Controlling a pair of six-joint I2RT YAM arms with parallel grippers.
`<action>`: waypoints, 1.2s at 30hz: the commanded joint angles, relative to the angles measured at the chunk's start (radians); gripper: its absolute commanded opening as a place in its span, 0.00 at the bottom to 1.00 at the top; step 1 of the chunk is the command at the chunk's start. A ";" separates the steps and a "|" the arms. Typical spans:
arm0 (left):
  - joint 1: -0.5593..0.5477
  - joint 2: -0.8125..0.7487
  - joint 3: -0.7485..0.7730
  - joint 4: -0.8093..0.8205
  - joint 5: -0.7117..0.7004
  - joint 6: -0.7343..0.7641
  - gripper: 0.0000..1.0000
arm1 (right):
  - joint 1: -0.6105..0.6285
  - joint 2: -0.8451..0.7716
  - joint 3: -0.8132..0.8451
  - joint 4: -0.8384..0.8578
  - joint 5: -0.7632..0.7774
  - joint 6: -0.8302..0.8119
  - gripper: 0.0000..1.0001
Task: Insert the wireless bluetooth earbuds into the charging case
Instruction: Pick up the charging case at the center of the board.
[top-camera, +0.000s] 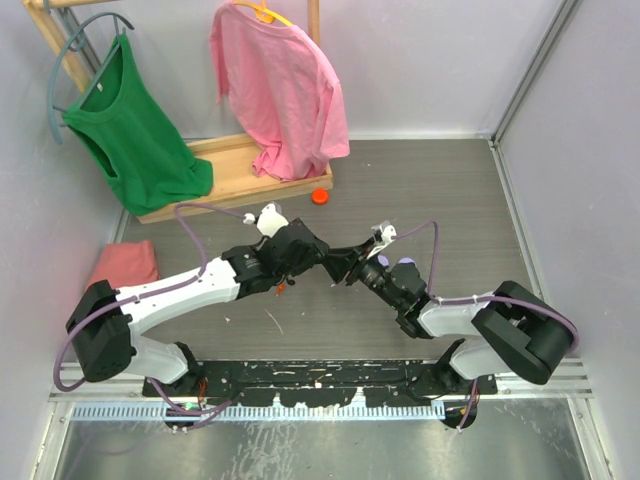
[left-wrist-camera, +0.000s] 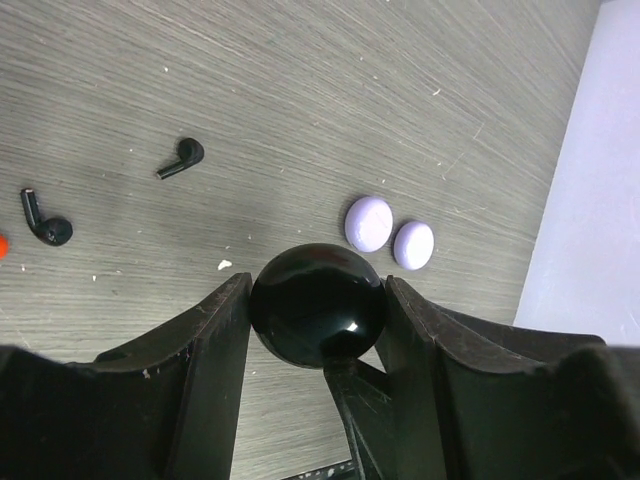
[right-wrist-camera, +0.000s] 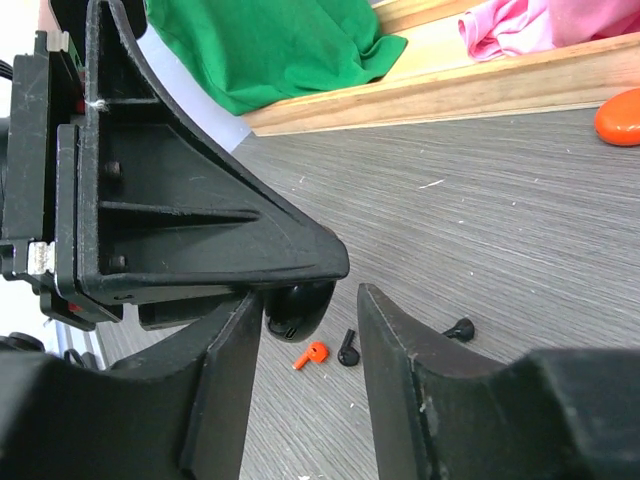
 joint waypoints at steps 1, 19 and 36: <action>-0.015 -0.054 -0.024 0.105 -0.041 -0.016 0.49 | 0.004 0.023 0.046 0.119 0.032 0.023 0.47; -0.007 -0.191 -0.163 0.285 -0.023 0.137 0.75 | 0.000 0.009 -0.018 0.252 0.040 0.009 0.10; 0.180 -0.458 -0.332 0.584 0.402 0.568 0.79 | -0.065 -0.180 -0.042 0.256 -0.161 0.059 0.08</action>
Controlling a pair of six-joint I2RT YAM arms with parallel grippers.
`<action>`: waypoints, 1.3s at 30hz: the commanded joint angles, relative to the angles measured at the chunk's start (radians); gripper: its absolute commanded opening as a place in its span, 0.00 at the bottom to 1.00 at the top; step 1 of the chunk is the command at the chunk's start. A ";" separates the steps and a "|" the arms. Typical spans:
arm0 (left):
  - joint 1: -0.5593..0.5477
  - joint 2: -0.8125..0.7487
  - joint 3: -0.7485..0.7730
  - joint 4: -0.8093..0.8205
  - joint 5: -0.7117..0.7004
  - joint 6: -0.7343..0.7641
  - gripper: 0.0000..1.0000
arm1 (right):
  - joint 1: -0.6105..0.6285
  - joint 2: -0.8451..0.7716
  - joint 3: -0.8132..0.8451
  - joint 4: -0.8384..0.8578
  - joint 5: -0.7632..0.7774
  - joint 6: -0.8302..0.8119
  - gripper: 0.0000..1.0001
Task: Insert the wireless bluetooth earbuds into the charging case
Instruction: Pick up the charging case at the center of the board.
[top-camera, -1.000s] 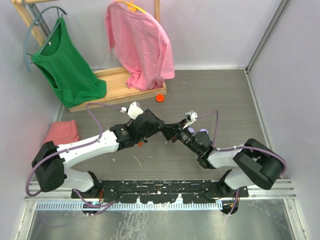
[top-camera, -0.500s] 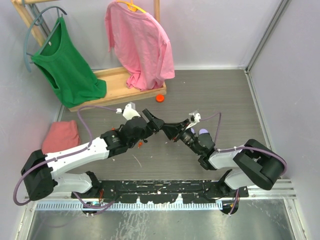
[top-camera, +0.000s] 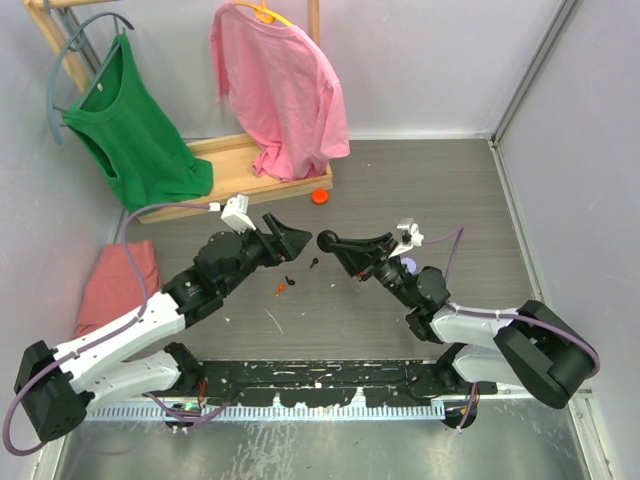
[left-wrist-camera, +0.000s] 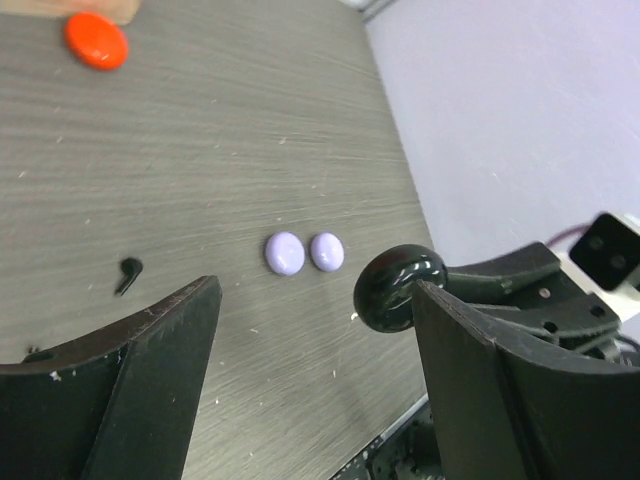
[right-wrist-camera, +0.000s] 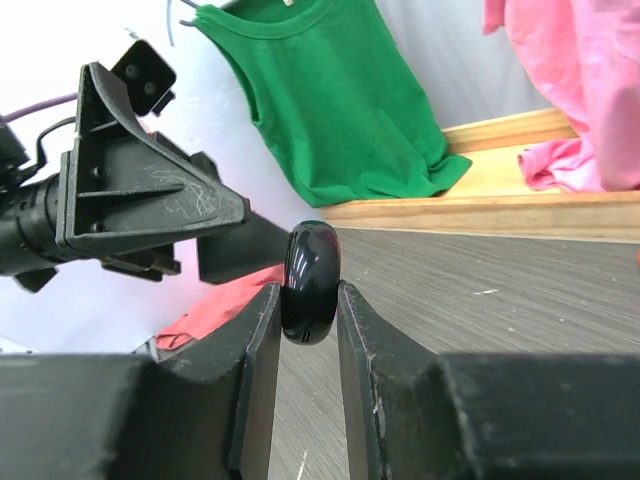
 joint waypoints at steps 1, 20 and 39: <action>0.056 -0.042 -0.002 0.163 0.226 0.153 0.79 | -0.006 -0.055 0.007 0.082 -0.081 0.023 0.08; 0.141 0.019 0.018 0.393 0.697 0.133 0.71 | -0.010 -0.149 0.056 0.093 -0.204 0.094 0.08; 0.154 0.049 0.001 0.487 0.781 0.085 0.43 | -0.019 -0.154 0.047 0.144 -0.220 0.130 0.08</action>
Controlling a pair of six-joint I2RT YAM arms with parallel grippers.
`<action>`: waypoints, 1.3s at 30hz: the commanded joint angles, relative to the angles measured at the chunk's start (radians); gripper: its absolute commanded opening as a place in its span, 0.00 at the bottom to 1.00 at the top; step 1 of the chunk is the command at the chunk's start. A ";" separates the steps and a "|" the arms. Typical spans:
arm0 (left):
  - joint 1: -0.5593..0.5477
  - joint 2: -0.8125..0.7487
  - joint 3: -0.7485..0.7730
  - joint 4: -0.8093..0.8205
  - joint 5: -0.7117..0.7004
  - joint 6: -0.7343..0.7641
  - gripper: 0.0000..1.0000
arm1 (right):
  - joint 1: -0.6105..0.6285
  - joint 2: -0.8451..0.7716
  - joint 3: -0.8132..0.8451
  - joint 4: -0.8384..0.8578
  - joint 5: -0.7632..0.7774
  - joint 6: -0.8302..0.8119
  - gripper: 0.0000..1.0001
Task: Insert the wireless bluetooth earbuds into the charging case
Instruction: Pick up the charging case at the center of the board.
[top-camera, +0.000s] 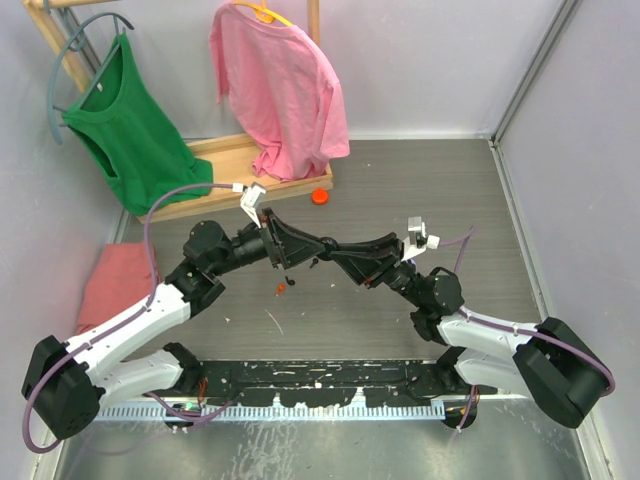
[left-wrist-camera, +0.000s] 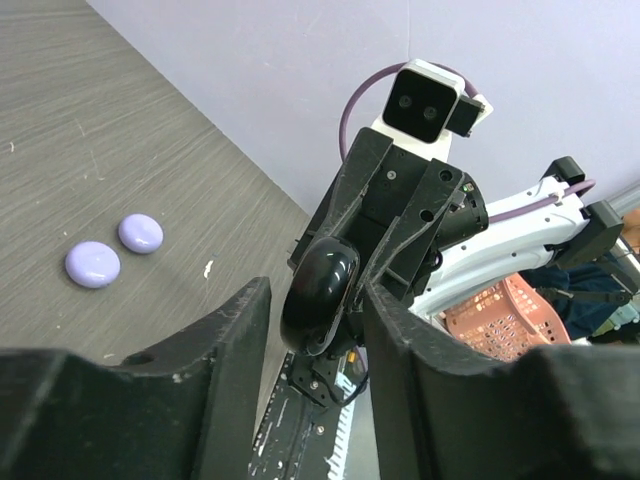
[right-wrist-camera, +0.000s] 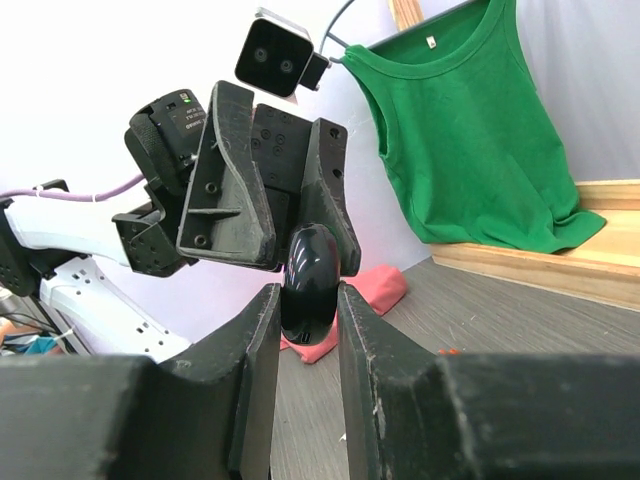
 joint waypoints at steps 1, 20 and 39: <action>0.009 -0.008 0.003 0.093 0.033 -0.004 0.39 | -0.004 -0.015 0.029 0.091 -0.018 0.011 0.08; 0.010 -0.106 0.142 -0.446 0.057 0.341 0.11 | -0.006 -0.278 0.079 -0.503 -0.066 -0.308 0.72; 0.009 -0.067 0.307 -0.749 0.245 0.572 0.05 | -0.007 -0.143 0.342 -0.888 -0.469 -0.578 0.70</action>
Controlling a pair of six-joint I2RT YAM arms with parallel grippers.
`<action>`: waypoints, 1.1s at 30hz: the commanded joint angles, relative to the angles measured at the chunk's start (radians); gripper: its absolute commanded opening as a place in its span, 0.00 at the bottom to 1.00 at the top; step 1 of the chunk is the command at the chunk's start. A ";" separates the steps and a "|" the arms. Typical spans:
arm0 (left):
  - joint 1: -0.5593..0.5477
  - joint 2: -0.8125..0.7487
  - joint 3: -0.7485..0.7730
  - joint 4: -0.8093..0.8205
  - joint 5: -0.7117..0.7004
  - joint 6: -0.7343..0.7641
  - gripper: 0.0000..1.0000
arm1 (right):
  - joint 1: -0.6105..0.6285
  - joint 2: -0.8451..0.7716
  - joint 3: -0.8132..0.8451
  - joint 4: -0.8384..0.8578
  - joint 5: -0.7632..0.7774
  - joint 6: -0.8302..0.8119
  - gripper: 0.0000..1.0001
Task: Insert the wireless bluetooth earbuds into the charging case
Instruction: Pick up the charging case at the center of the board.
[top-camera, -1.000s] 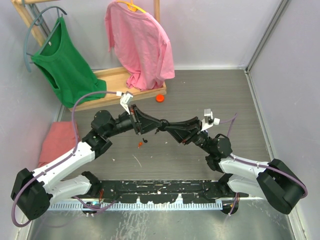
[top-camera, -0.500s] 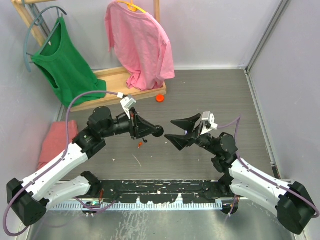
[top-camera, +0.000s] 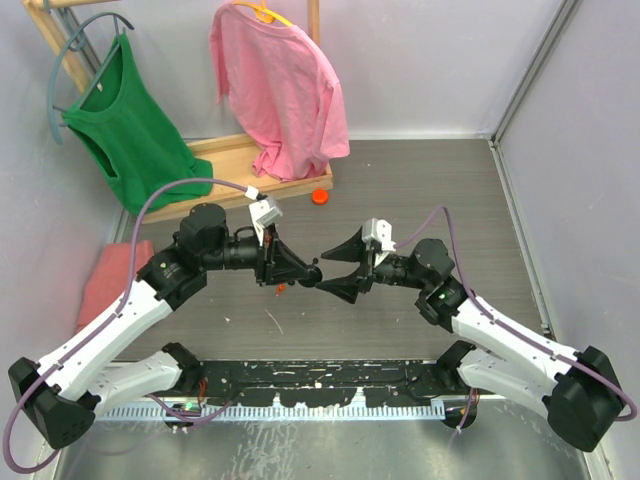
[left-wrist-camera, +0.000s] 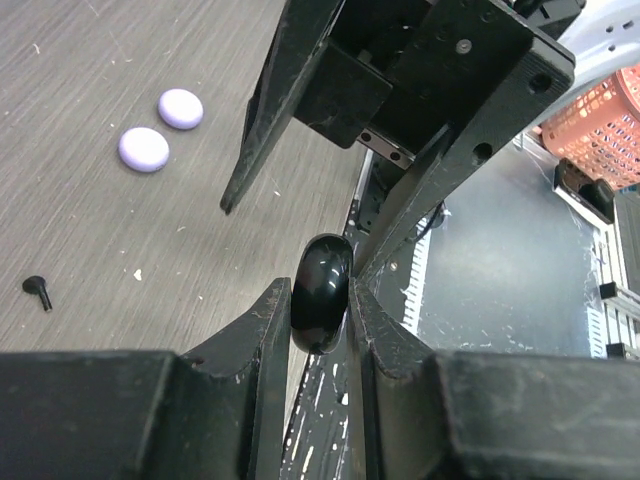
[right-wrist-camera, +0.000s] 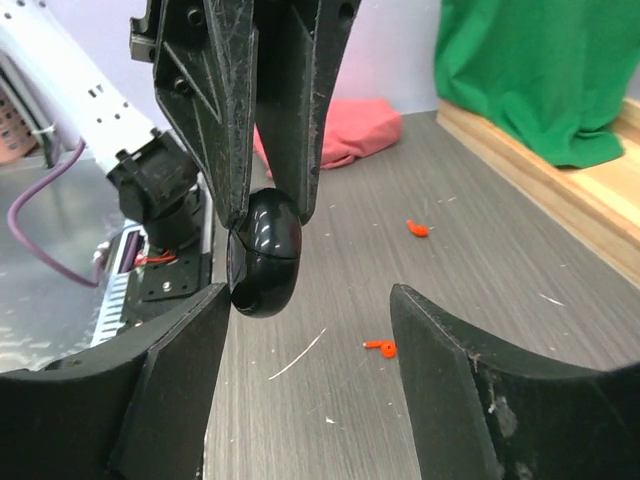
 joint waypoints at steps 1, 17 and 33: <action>0.002 0.001 0.048 -0.008 0.068 0.042 0.05 | -0.001 0.058 0.080 0.000 -0.134 -0.006 0.68; 0.003 -0.004 0.044 0.008 0.055 0.057 0.03 | 0.001 0.158 0.111 0.064 -0.236 0.089 0.42; 0.003 -0.016 0.004 0.044 0.004 0.000 0.16 | 0.000 0.148 0.046 0.103 -0.215 -0.067 0.03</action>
